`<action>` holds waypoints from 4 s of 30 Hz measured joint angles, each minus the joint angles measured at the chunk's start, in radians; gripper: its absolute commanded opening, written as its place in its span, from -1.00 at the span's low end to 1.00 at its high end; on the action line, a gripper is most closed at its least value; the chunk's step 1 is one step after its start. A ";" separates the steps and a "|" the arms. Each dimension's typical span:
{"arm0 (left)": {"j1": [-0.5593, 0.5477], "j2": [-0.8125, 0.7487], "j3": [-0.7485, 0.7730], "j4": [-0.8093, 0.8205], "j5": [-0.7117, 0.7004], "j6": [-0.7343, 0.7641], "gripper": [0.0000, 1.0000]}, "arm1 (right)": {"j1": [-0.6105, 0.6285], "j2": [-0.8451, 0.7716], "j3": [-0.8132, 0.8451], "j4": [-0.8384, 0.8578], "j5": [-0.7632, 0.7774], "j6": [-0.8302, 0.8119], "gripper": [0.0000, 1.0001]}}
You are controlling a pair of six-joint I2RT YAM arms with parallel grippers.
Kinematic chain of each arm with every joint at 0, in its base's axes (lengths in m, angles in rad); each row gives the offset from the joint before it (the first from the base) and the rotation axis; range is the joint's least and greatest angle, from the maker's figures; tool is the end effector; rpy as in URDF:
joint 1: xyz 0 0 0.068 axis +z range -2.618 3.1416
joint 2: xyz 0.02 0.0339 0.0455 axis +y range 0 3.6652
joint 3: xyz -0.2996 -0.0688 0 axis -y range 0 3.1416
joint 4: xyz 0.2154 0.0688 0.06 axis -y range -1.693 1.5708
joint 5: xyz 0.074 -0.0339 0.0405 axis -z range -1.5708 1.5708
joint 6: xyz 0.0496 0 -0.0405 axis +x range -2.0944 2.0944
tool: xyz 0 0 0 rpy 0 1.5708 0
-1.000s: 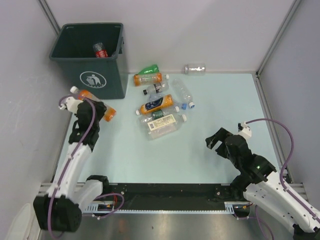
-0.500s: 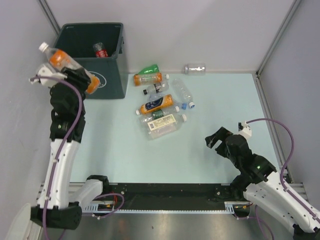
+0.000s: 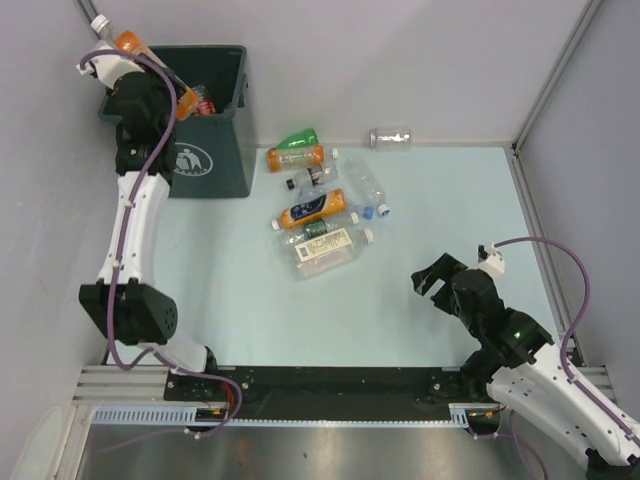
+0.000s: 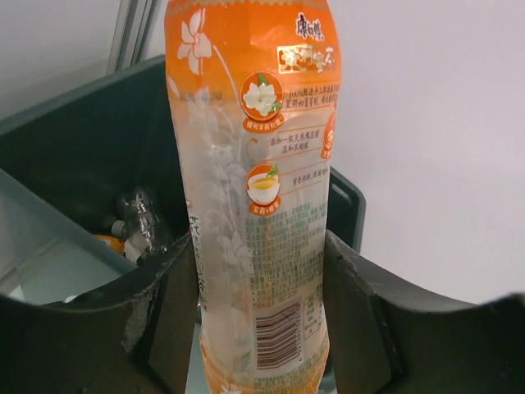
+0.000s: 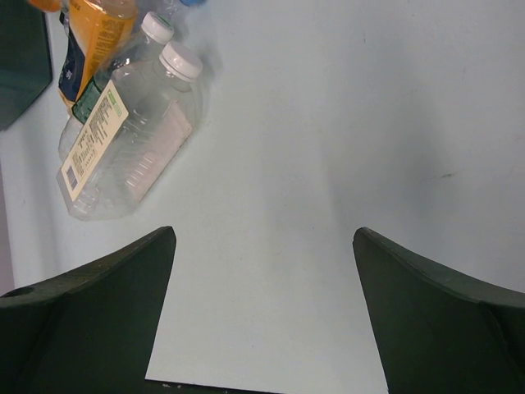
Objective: Put the plastic bottles in the bin
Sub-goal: Place the plastic bottle in the trash bin, then pick up the plastic bottle at the center of the board.
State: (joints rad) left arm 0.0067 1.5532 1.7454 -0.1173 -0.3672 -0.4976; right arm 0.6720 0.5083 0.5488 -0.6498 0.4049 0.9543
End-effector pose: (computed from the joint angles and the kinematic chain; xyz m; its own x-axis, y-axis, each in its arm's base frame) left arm 0.3345 0.0200 0.5221 0.2396 -0.4439 -0.8634 -0.2844 0.8183 -0.4996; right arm 0.0663 0.0278 0.2595 -0.5196 0.5450 -0.6581 0.1807 0.8229 0.5387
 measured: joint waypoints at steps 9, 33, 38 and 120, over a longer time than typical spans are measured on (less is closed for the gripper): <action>0.099 0.195 0.134 -0.004 0.075 -0.116 0.38 | 0.000 -0.035 -0.001 -0.017 0.006 0.019 0.89; 0.119 0.082 -0.023 0.074 0.434 -0.087 0.99 | 0.000 -0.043 -0.001 -0.035 -0.007 0.059 0.96; 0.091 -0.040 -0.195 0.118 0.581 -0.071 1.00 | 0.000 -0.041 -0.002 -0.036 -0.010 0.067 0.99; -0.715 0.006 -0.894 0.069 0.289 0.402 0.14 | 0.001 0.024 -0.061 -0.014 -0.103 0.128 0.99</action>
State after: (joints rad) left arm -0.7082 1.5597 0.8516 -0.0486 -0.0784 -0.0959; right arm 0.6731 0.5320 0.4877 -0.6643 0.3019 1.0821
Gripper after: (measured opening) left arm 0.848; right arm 0.994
